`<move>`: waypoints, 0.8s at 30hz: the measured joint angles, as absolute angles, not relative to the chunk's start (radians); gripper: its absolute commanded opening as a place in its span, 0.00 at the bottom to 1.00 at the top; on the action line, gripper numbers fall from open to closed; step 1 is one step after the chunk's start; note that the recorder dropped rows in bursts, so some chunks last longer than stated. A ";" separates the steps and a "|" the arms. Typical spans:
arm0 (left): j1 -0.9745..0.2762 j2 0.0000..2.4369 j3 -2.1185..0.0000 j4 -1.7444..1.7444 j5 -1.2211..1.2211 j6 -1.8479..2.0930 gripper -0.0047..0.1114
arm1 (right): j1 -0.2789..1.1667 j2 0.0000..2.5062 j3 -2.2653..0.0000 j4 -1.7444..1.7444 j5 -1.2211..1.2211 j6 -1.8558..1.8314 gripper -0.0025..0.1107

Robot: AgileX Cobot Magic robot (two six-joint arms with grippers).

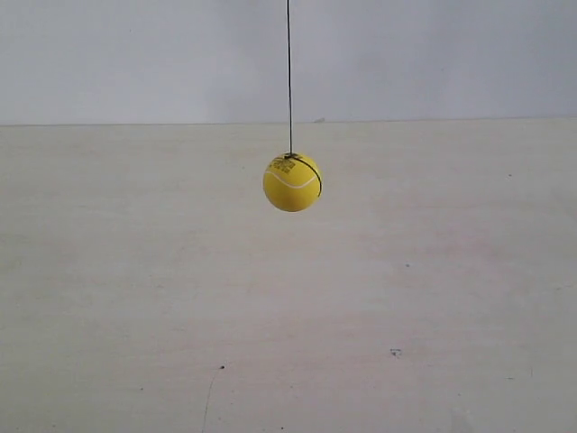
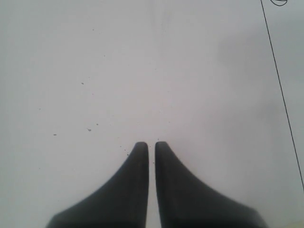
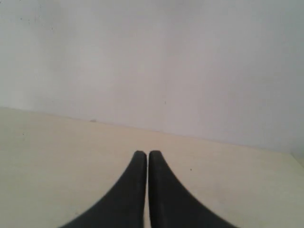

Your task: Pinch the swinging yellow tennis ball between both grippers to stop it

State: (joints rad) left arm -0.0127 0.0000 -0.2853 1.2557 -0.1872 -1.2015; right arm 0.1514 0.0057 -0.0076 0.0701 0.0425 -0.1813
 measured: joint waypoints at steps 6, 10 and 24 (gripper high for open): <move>-0.013 0.000 -0.285 1.256 -0.189 -1.201 0.08 | 0.151 0.006 -0.006 0.072 0.187 -0.148 0.02; -0.013 0.000 -0.285 1.256 -0.189 -1.201 0.08 | 0.151 0.004 -0.004 0.068 0.304 -0.137 0.02; -0.013 0.000 -0.285 1.256 -0.191 -1.201 0.08 | 0.151 0.004 0.001 0.057 0.360 -0.127 0.02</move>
State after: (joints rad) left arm -0.0127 0.0000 -0.2853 1.2557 -0.1911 -1.2015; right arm 0.1514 0.0044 0.0005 0.0572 0.3604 -0.1267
